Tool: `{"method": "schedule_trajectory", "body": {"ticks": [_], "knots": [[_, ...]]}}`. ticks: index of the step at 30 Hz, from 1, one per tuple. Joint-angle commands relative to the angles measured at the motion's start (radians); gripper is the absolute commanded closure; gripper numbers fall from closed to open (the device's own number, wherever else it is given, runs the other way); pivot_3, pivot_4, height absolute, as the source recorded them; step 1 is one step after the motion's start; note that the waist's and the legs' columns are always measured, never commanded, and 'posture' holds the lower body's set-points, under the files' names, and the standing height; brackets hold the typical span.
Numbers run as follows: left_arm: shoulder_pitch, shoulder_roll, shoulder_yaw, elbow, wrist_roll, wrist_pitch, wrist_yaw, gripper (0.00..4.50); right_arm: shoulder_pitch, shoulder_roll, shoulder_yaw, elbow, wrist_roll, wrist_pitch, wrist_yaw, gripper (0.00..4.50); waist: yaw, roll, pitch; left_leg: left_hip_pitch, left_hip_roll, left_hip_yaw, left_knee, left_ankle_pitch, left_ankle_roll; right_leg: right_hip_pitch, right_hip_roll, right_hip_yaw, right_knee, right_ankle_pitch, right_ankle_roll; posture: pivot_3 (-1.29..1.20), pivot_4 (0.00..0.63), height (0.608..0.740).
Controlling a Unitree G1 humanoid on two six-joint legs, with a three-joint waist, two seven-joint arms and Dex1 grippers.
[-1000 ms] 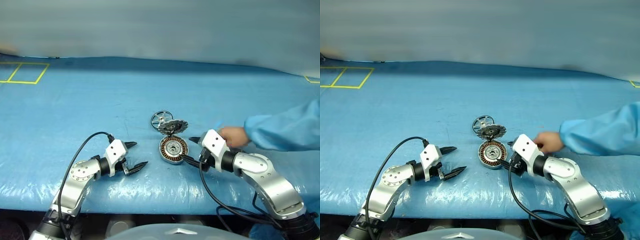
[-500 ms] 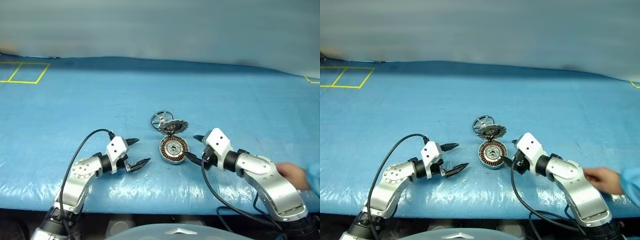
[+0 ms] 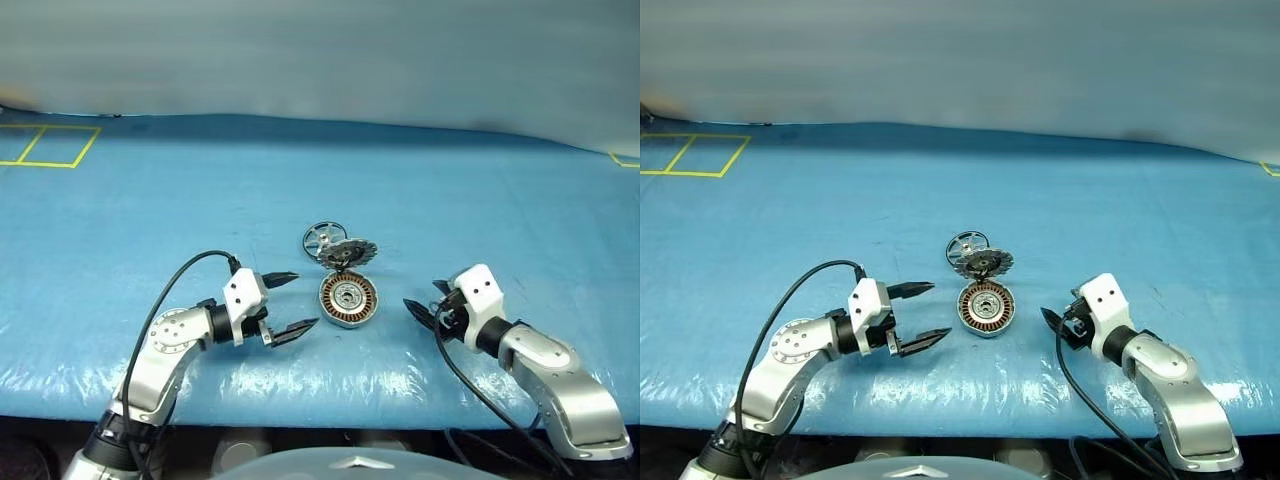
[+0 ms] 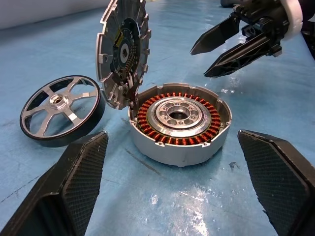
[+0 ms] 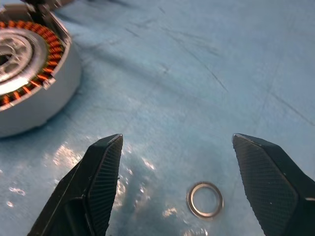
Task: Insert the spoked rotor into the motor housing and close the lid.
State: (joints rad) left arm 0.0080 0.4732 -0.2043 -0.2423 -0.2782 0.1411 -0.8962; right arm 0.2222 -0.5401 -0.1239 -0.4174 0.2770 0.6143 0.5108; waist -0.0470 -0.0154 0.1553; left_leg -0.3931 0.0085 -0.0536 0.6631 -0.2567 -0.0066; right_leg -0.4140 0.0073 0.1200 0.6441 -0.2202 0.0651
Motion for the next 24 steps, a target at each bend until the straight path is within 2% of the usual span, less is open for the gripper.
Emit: {"method": "schedule_trajectory", "body": {"ticks": [1,16,19,24], "knots": [[-0.017,-0.010,-0.003,-0.025,-0.034,-0.008,-0.024,0.00,0.016,0.012,-0.025,0.016,-0.005,-0.026,-0.015,0.76,0.000,0.000,0.000,0.000,0.000,0.000,0.000,0.000,0.000,0.000,0.000,0.000,0.000,0.000,0.000,0.00,0.150,0.740],[-0.048,-0.027,-0.030,0.020,-0.042,-0.031,-0.077,0.00,0.065,0.010,-0.015,0.058,-0.022,-0.036,-0.034,0.76,-0.001,0.001,-0.001,0.001,0.000,0.000,0.000,0.000,0.000,0.002,0.000,0.000,0.000,0.000,0.000,0.00,0.150,0.740],[-0.045,-0.027,-0.032,0.017,-0.032,-0.032,-0.065,0.00,0.075,0.002,-0.018,0.059,-0.017,-0.032,-0.025,1.37,0.002,0.000,-0.001,0.001,0.000,0.000,0.000,0.000,0.000,0.002,0.000,0.000,0.000,0.000,0.000,0.00,0.150,0.740],[-0.041,-0.026,-0.037,0.001,-0.029,-0.022,-0.052,0.00,0.071,-0.003,-0.021,0.058,-0.012,-0.030,-0.025,3.04,0.004,0.000,-0.001,0.002,0.000,0.000,0.001,0.000,0.000,0.002,0.000,0.000,0.000,0.000,0.000,0.00,0.150,0.740]]}}
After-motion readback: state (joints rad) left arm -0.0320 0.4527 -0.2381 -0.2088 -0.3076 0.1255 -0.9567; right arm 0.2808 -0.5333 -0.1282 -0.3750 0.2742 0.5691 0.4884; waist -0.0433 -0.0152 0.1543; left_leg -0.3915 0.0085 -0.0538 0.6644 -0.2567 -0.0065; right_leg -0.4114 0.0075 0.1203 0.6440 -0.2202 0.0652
